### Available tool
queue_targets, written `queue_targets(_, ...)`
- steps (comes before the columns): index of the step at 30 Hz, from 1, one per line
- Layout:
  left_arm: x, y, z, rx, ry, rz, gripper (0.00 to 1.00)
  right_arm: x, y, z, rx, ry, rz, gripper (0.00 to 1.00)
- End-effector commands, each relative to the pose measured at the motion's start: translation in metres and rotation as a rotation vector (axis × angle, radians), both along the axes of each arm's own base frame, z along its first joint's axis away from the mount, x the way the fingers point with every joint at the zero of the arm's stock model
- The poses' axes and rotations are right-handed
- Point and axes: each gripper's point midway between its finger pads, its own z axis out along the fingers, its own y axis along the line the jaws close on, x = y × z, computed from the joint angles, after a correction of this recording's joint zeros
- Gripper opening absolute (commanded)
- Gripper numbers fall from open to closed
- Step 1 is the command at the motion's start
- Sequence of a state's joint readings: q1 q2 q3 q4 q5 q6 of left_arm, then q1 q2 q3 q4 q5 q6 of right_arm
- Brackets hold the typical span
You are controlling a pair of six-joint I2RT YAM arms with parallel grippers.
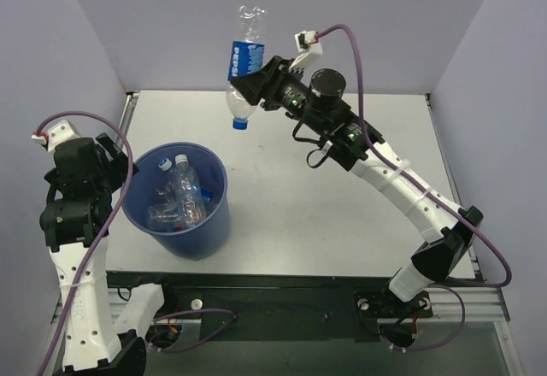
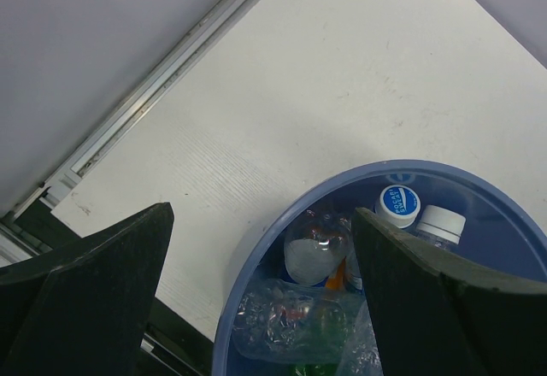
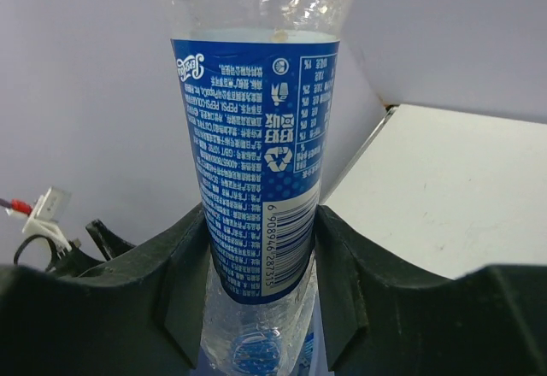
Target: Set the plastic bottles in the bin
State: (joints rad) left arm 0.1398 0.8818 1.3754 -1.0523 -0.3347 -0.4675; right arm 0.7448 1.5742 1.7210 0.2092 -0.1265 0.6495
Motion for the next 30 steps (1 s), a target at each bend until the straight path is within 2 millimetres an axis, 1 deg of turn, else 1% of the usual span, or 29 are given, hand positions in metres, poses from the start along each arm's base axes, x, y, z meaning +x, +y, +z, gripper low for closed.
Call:
queue_targets(1,-0.004,0.004,0.011,0.012,-0.039,0.019,0.97,-0.024,0.055,-0.021,-0.066,-0.042,0.155,0.30)
queue_targets(2,-0.005,0.004,0.012,0.014,-0.040,0.021,0.97,-0.028,0.061,-0.024,-0.079,-0.037,0.174,0.30)
queue_targets(3,-0.005,0.004,0.012,0.014,-0.041,0.020,0.97,-0.036,0.072,-0.031,-0.092,-0.031,0.200,0.30)
queue_targets(4,-0.005,0.004,0.012,0.014,-0.042,0.022,0.97,-0.042,0.077,-0.035,-0.103,-0.026,0.222,0.30)
queue_targets(5,-0.005,0.004,0.011,0.013,-0.040,0.022,0.97,-0.051,0.087,-0.042,-0.118,-0.022,0.249,0.30)
queue_targets(6,-0.005,0.004,0.010,0.014,-0.040,0.021,0.97,-0.055,0.092,-0.051,-0.137,-0.010,0.259,0.30)
queue_targets(7,-0.005,0.004,0.009,0.013,-0.034,0.022,0.97,-0.065,0.098,-0.054,-0.152,-0.016,0.281,0.30)
queue_targets(10,-0.004,0.003,0.009,0.012,-0.041,0.019,0.97,-0.083,0.111,-0.075,-0.207,-0.003,0.318,0.30)
queue_targets(11,-0.004,0.004,0.008,0.012,-0.035,0.019,0.97,-0.090,0.115,-0.078,-0.213,-0.001,0.331,0.30)
queue_targets(14,-0.003,0.003,0.009,0.011,-0.039,0.018,0.97,-0.099,0.120,-0.095,-0.242,0.018,0.345,0.31)
queue_targets(17,-0.003,0.004,0.006,0.012,-0.029,0.020,0.97,-0.111,0.124,-0.111,-0.266,0.041,0.355,0.40)
queue_targets(19,-0.002,0.004,0.005,0.012,-0.028,0.022,0.97,-0.118,0.124,-0.125,-0.294,0.058,0.356,0.55)
queue_targets(20,-0.002,0.004,0.005,0.011,-0.029,0.023,0.97,-0.123,0.125,-0.128,-0.305,0.058,0.361,0.70)
queue_targets(21,-0.002,0.004,0.005,0.009,-0.031,0.022,0.97,-0.124,0.125,-0.129,-0.326,0.051,0.359,0.75)
queue_targets(22,-0.001,0.004,0.005,0.006,-0.034,0.020,0.97,-0.126,0.125,-0.133,-0.348,0.055,0.357,0.85)
queue_targets(24,-0.001,0.003,0.005,0.007,-0.035,0.018,0.97,-0.126,0.123,-0.133,-0.391,0.040,0.346,0.90)
queue_targets(27,-0.002,0.003,0.005,0.007,-0.039,0.018,0.97,-0.119,0.112,-0.122,-0.400,0.014,0.293,0.93)
queue_targets(28,-0.003,0.003,0.004,0.006,-0.037,0.019,0.97,-0.118,0.106,-0.113,-0.400,-0.010,0.269,0.93)
queue_targets(29,-0.003,0.003,0.004,0.008,-0.035,0.018,0.97,-0.117,0.102,-0.112,-0.410,-0.020,0.258,0.93)
queue_targets(30,-0.004,0.003,0.004,0.007,-0.038,0.017,0.97,-0.114,0.093,-0.101,-0.407,-0.044,0.229,0.93)
